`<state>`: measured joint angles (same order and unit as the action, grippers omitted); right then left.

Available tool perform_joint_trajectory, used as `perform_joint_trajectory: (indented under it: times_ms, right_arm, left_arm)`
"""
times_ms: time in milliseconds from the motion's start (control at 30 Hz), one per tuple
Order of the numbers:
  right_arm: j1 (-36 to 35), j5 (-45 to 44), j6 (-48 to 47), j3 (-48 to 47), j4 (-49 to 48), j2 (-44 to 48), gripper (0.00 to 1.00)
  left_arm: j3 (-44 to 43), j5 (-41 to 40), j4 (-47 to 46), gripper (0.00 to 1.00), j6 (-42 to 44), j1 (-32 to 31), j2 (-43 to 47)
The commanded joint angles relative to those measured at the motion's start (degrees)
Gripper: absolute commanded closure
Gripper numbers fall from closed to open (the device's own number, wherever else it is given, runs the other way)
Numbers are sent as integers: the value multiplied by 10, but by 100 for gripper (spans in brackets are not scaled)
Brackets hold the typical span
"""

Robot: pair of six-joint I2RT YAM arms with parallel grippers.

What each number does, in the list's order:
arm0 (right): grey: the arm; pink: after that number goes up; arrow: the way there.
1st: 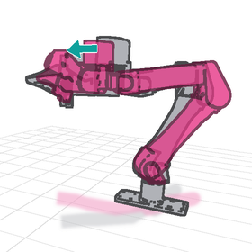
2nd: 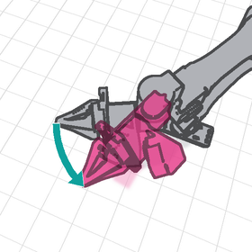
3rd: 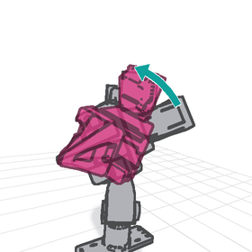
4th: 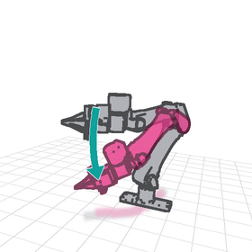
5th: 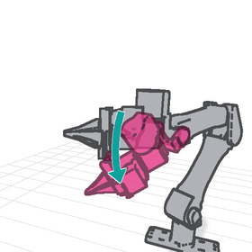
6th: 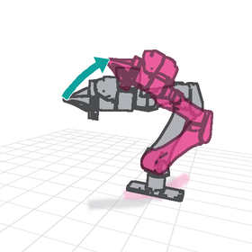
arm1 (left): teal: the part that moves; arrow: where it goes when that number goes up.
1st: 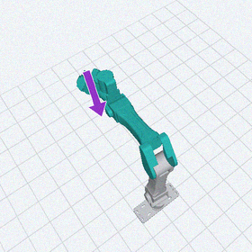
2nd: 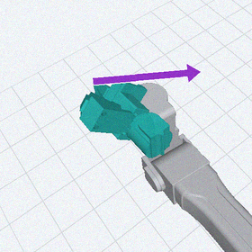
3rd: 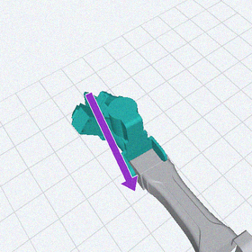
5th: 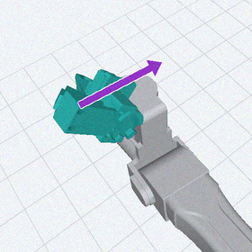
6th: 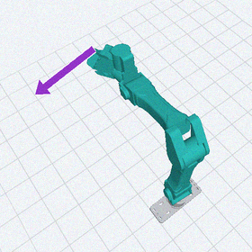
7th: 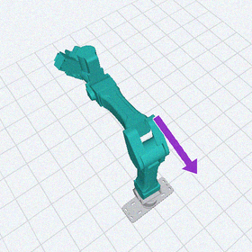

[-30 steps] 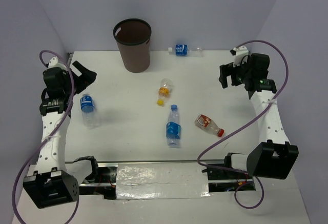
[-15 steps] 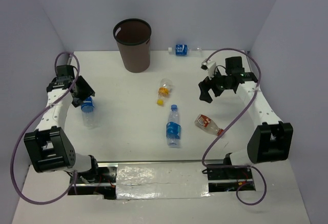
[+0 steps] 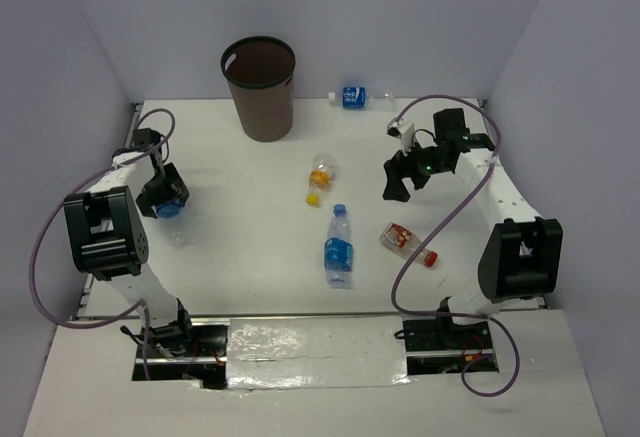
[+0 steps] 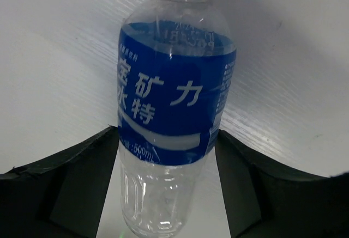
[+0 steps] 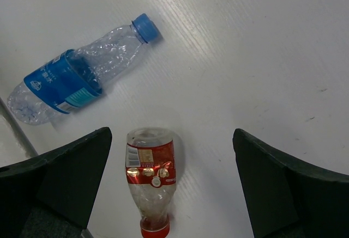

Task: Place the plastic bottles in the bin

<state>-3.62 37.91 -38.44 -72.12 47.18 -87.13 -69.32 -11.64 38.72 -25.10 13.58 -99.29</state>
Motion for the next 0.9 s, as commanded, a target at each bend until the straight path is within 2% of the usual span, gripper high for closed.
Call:
perform_joint_trajectory:
  times_ms: [0,167,233,367,433,533,600,667,733,867]
  right_arm:
    - [-2,18,5,-9,-9,25,0]
    - [-2,16,6,-12,-12,26,0]
    - [-2,18,8,-14,-12,24,0]
    - [-2,22,12,-20,-13,21,0]
    - [-2,25,11,-25,-14,20,0]
    - [-2,44,6,-31,-15,22,0]
    - [-2,54,3,-36,-15,23,0]
    - [-2,66,-5,-38,-14,23,0]
    - [-2,79,-11,-41,-14,22,0]
    - [-3,88,-9,-45,-16,19,0]
  left_arm:
    - [-17,-25,-7,18,32,-3,-33]
    - [-17,6,-22,24,35,-3,-56]
    - [-20,23,-28,40,28,-2,-54]
    - [-27,88,-40,63,14,-3,-33]
    - [-36,131,-56,69,4,-7,-5]
    - [-59,280,-105,72,-43,-25,43]
    - [-74,340,-151,72,-72,-48,56]
    - [-109,411,-235,72,-126,-67,57]
    - [-165,441,-320,72,-176,-97,44]
    - [-298,477,-430,72,-245,-131,-46]
